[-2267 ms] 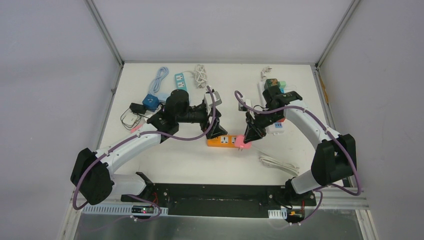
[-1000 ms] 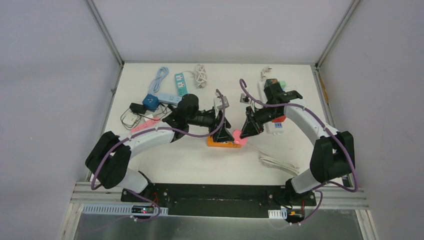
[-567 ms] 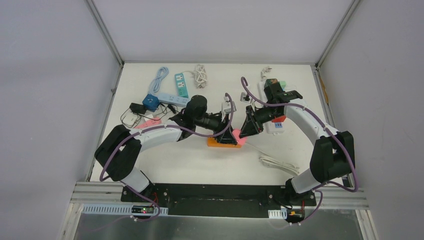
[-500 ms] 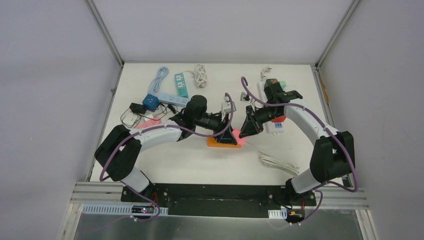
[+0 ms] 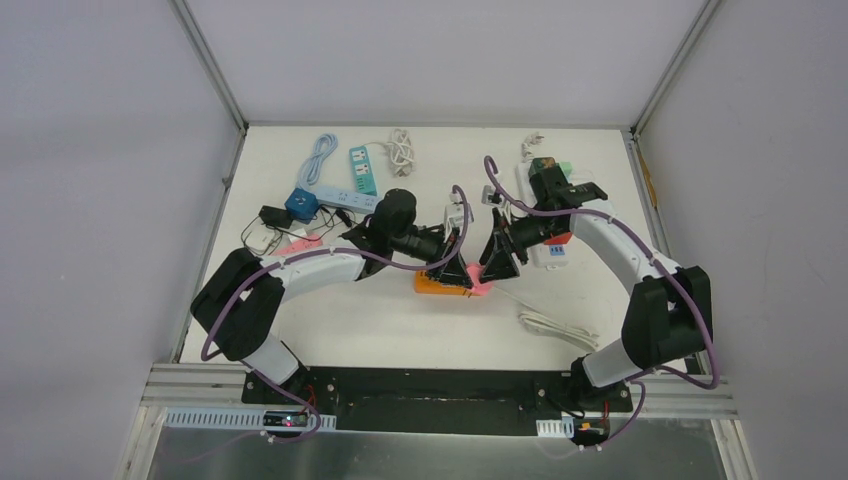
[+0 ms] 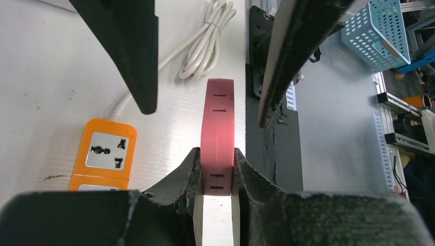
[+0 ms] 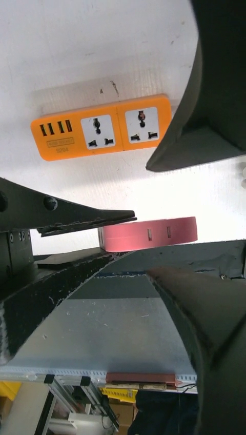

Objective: Pull the plug off the socket
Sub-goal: Place the plug at the center of the board.

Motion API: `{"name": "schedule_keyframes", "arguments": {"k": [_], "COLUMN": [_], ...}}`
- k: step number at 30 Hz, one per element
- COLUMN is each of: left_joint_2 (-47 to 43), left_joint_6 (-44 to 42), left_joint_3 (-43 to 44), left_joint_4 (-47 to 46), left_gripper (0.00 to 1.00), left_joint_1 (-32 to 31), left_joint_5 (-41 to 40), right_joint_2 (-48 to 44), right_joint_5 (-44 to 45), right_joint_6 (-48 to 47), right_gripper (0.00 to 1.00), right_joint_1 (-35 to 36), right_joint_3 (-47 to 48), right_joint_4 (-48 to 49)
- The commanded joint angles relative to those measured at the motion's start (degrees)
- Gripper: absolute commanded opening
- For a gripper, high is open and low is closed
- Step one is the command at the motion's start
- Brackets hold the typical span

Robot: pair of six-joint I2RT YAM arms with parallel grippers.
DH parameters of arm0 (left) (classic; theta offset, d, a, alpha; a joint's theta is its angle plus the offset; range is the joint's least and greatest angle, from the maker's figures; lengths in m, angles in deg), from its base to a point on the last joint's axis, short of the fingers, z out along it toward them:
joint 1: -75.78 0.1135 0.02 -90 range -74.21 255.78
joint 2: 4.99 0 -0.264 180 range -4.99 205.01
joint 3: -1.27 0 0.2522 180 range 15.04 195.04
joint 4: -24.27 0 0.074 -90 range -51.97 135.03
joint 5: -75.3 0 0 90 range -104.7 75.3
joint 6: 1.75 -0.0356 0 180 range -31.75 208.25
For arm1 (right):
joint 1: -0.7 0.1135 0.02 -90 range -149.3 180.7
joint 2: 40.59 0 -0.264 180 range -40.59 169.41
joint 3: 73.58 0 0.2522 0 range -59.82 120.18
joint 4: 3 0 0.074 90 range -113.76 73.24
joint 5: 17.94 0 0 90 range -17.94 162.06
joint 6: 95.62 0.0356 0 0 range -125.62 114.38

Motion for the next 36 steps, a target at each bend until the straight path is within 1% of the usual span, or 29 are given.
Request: {"name": "schedule_keyframes", "arguments": {"k": [1, 4, 13, 18, 21, 24, 27, 31, 36], "left_joint_2": [-1.66, -1.92, -1.61, -2.42, -3.53, -4.39, -5.90, -11.07, -21.52], "left_joint_6": [-2.78, -3.98, -7.05, -9.07, -8.65, -5.41, 0.65, 8.96, 17.47], "left_joint_3": [2.79, 3.22, 5.63, 7.08, 6.98, 6.37, 4.14, -4.33, -14.48], "left_joint_4": [0.29, 2.47, 9.59, 14.81, 15.85, 15.71, 13.24, 5.36, 4.45], "left_gripper": [0.00, 0.00, 0.00, 0.00, 0.00, 0.00, 0.00, 0.00, 0.00], "left_joint_1": [-0.57, -0.56, -0.44, -0.23, -0.13, -0.13, -0.07, 0.17, 1.92], "left_joint_5": [1.63, 1.76, 2.33, 0.29, -1.77, -3.53, -5.97, -12.11, -22.71], "right_joint_2": [-4.34, -4.91, -6.41, -7.51, -8.09, -8.63, -9.23, -9.26, -9.44], "right_joint_5": [1.99, 2.99, 5.70, 6.92, 7.09, 7.10, 6.68, 6.20, 5.95], "right_joint_6": [-0.59, -1.60, -6.82, -6.97, -6.78, -6.71, -6.75, -6.75, -6.94], "right_gripper": [0.75, 0.78, 0.78, 0.78, 0.78, 0.78, 0.78, 0.78, 0.78], "right_joint_1": [-0.31, -0.39, -1.14, -1.87, -2.23, -2.39, -2.42, -2.41, -2.47], "right_joint_3": [-0.23, 0.11, 1.80, 1.97, 2.04, 2.03, 1.95, 1.86, 1.72], "right_joint_4": [1.83, 0.95, -3.71, -3.85, -3.87, -3.93, -3.93, -4.05, -4.12]}}
